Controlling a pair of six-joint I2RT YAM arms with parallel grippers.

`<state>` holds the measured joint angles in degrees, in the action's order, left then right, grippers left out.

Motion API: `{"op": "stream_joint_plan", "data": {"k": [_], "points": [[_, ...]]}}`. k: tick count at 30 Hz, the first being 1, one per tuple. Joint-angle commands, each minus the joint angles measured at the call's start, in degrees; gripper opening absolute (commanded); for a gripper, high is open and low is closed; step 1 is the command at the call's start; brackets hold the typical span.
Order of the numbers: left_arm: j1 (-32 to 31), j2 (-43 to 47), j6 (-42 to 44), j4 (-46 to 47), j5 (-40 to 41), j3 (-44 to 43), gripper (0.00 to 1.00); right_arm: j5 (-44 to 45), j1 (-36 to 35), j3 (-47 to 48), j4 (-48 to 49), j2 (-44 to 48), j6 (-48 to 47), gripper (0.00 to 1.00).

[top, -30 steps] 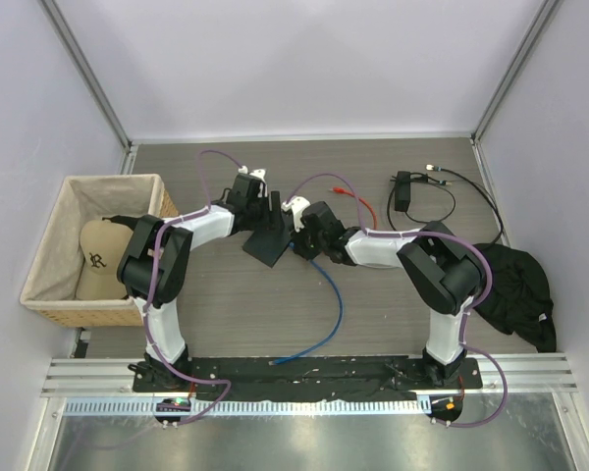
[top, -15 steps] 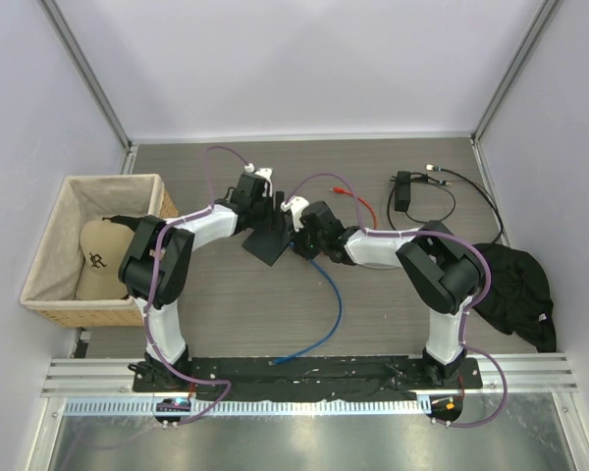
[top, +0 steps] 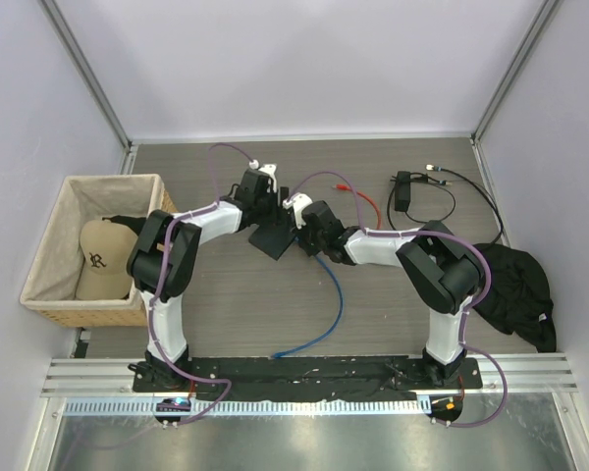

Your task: Insert the plug into the switch port

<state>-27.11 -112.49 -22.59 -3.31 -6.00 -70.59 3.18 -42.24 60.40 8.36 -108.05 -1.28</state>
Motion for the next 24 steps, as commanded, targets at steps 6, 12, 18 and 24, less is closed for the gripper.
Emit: {"op": "stream_joint_plan", "data": {"k": [6, 12, 18, 24], "points": [[-10.95, -5.72, -2.91, -19.44, -29.08, 0.55, 0.72, -7.58, -2.23, 4.48, 38.05, 3.72, 3.21, 0.01], [-7.35, -8.97, 3.68, -26.38, -19.85, -5.86, 0.75, -6.17, -2.50, -3.44, 31.02, 6.44, 3.48, 0.04], [-3.83, -11.52, 7.38, -28.76, -11.41, -10.44, 0.79, -3.44, -2.41, -9.42, 23.47, 9.00, 4.00, 0.22], [-0.14, -10.30, 7.39, -29.56, -5.52, -12.38, 0.82, 1.38, -2.50, -12.67, 17.93, 11.62, 6.02, 0.34]]}}
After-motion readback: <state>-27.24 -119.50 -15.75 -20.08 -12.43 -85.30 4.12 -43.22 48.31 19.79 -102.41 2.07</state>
